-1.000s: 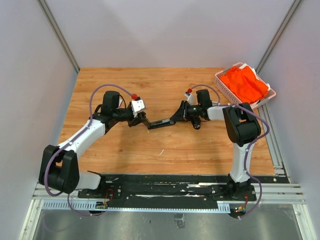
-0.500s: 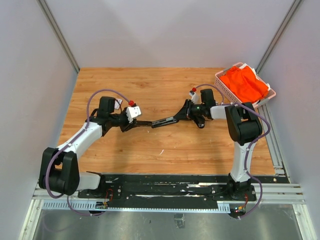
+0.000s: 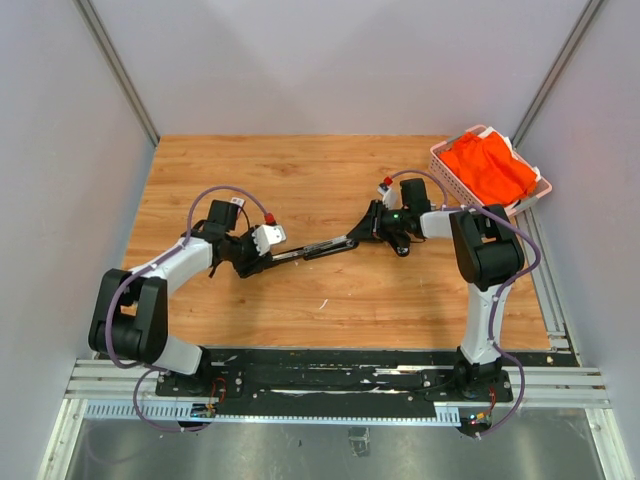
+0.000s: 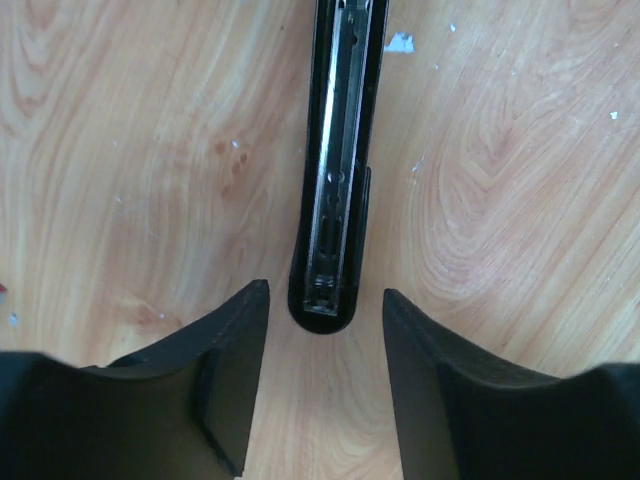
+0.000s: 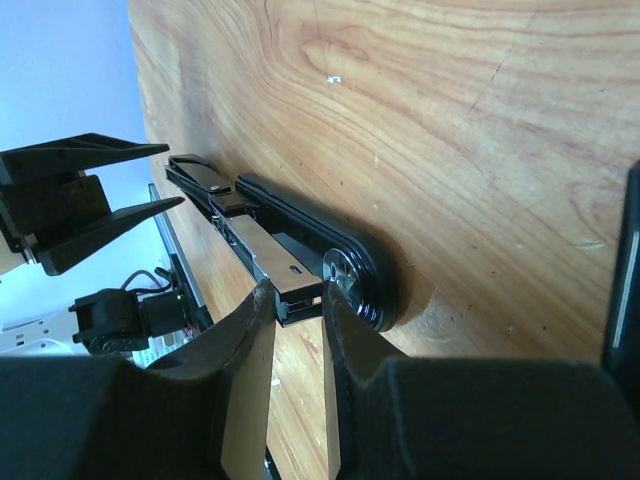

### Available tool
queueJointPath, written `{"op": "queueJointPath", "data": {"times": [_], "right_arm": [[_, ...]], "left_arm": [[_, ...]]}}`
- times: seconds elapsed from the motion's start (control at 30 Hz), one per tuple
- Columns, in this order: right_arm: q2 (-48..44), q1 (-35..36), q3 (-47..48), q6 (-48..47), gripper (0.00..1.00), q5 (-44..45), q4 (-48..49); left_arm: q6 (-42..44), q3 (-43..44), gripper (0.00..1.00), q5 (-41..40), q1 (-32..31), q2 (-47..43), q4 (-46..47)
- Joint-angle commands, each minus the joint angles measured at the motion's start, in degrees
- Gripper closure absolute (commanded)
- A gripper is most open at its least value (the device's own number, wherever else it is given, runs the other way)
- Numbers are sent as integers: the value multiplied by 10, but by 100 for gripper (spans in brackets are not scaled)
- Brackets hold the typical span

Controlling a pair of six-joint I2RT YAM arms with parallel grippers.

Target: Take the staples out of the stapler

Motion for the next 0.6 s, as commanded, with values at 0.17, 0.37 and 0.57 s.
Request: {"op": "queueJointPath", "data": {"times": [0.17, 0.37, 0.57], "right_arm": [[4, -2, 6, 3, 100, 0, -18], [1, 1, 8, 3, 100, -2, -18], [2, 5, 9, 2, 100, -1, -18]], "left_arm": [[-14, 30, 26, -26, -2, 17, 1], [-39, 35, 15, -20, -17, 10, 31], [-72, 40, 1, -15, -46, 19, 78]]}}
